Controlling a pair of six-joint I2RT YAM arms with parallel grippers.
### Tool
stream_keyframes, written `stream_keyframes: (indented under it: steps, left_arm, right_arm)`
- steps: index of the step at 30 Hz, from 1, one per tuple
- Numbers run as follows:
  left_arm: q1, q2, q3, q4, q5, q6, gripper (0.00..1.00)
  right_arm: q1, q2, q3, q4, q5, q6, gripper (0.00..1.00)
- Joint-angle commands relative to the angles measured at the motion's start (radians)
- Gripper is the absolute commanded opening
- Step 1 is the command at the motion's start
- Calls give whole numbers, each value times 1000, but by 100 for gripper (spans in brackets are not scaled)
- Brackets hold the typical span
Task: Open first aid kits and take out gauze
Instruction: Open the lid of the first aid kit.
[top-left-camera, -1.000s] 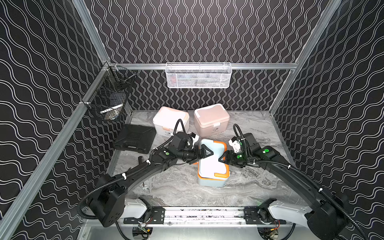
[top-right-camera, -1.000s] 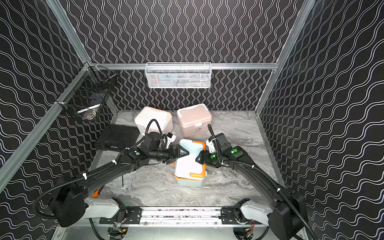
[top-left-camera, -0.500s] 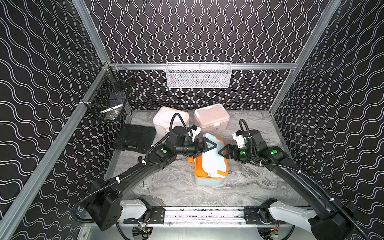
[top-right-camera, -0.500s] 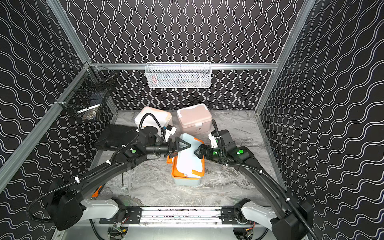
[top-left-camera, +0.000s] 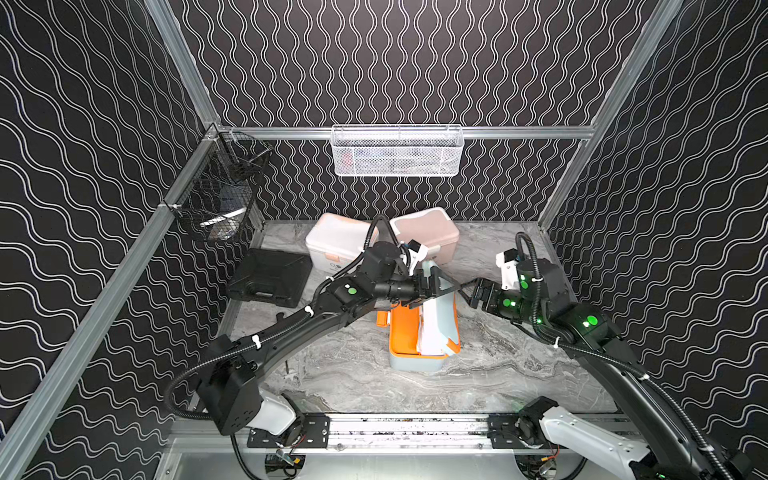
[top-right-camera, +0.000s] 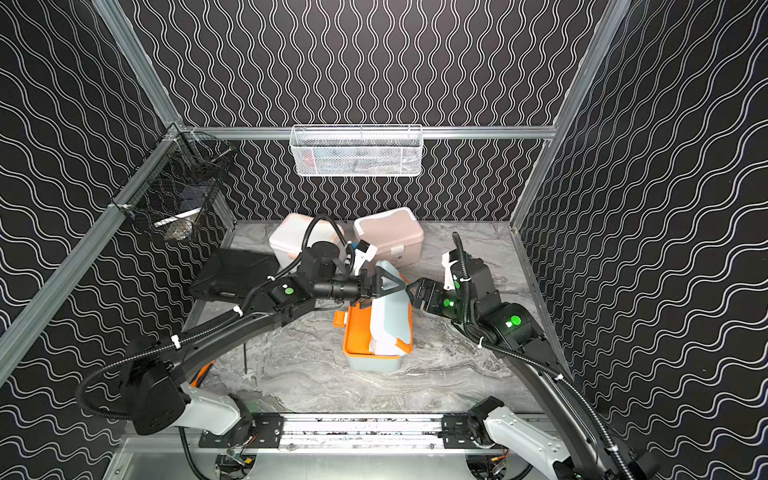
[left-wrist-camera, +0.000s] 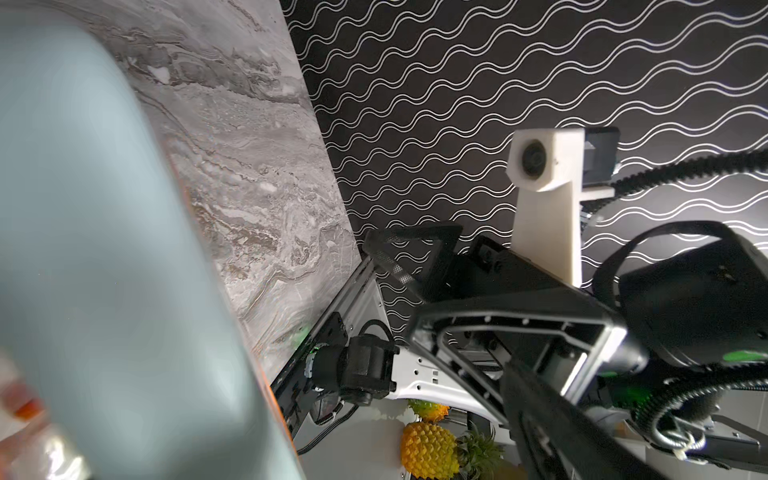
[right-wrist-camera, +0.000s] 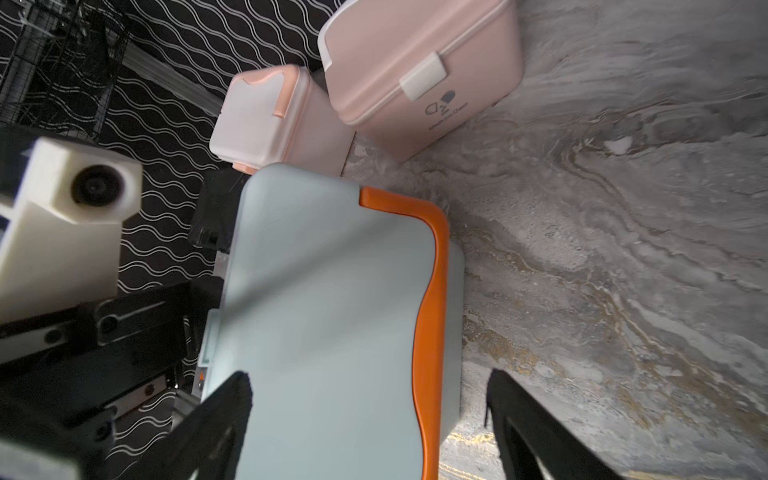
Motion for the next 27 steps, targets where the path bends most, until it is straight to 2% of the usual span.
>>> stream_keyframes:
  steps: [1, 9, 15, 21, 27]
  left_arm:
    - [-46, 59, 79, 3, -33, 5, 99]
    - [-176, 250, 332, -106, -86, 82, 99]
    - [-185, 289, 426, -301, -174, 224, 99]
    - [-179, 250, 433, -408, -236, 308, 99]
    - [-156, 169, 386, -489, -313, 370, 99]
  right_arm:
    - [1, -47, 36, -65, 127, 4, 90]
    - [1, -156, 92, -173, 261, -6, 91]
    - [1, -179, 100, -211, 265, -12, 91]
    - [1, -173, 93, -207, 226, -19, 92]
    - [1, -134, 74, -182, 127, -40, 92]
